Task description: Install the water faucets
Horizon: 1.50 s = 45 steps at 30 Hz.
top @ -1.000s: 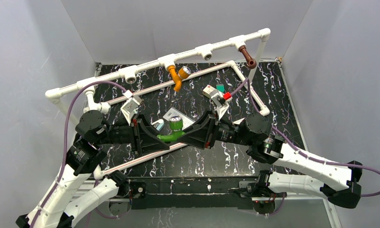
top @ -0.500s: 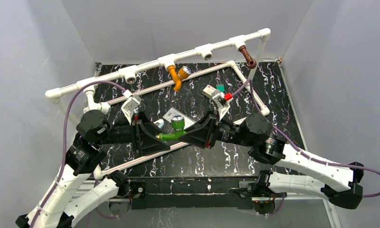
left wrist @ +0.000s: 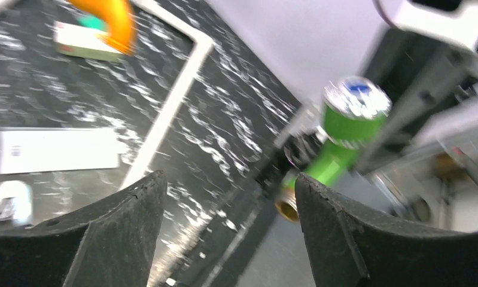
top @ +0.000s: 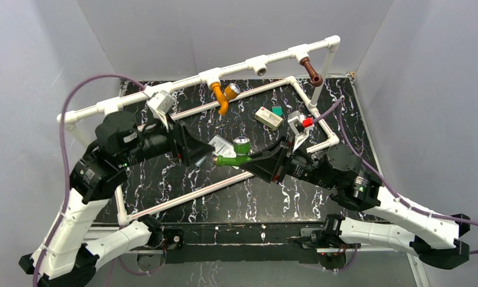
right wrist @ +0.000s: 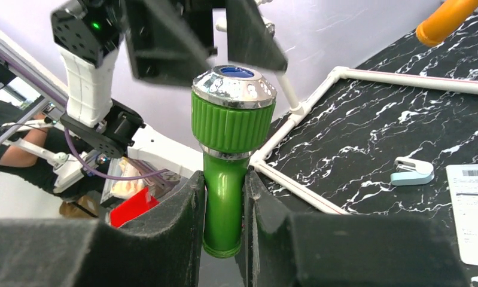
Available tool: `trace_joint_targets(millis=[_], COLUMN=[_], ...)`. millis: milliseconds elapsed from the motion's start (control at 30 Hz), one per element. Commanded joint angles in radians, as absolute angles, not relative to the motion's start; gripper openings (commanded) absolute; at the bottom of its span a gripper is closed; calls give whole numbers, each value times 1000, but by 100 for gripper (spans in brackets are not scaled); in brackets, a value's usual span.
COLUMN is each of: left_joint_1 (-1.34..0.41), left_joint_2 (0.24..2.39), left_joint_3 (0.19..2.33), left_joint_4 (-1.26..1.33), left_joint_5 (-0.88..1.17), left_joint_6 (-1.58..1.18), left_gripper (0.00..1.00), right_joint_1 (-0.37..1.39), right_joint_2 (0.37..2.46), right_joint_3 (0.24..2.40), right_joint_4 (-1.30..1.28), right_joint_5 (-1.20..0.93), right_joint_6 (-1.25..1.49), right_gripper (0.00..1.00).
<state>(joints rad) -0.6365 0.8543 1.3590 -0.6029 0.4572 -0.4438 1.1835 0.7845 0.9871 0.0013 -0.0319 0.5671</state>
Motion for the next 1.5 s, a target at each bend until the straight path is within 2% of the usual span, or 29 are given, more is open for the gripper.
trace_joint_targets(millis=[0, 133, 300, 467, 600, 1167, 1333, 1467], left_joint_1=[-634, -633, -634, -633, -633, -633, -634, -634], left_joint_2=[978, 1060, 1094, 1083, 1048, 990, 975, 968], left_joint_3=[1598, 1787, 1912, 1920, 1880, 1804, 1780, 1762], left_joint_4=[-813, -885, -897, -864, -826, -815, -806, -807], left_joint_5=[78, -152, -396, -654, -776, -847, -847, -844], left_joint_6=[-339, -315, -260, -197, -158, -104, -101, -96], left_gripper=[74, 73, 72, 71, 71, 71, 71, 71], right_joint_1=[1187, 1187, 1186, 1187, 1187, 1166, 1065, 1027], right_joint_2=[756, 760, 812, 917, 1002, 1581, 1706, 1791], right_joint_3=[1073, 1102, 1173, 1277, 1365, 2001, 2140, 2219], right_joint_4=[-22, -92, -183, -231, -238, -716, -779, -797], right_joint_5=[55, 142, 275, 312, 269, 277, 141, 116], right_joint_6=[496, 436, 325, 220, 164, 144, 189, 199], right_gripper=[1, 1, 1, 1, 1, 1, 1, 1])
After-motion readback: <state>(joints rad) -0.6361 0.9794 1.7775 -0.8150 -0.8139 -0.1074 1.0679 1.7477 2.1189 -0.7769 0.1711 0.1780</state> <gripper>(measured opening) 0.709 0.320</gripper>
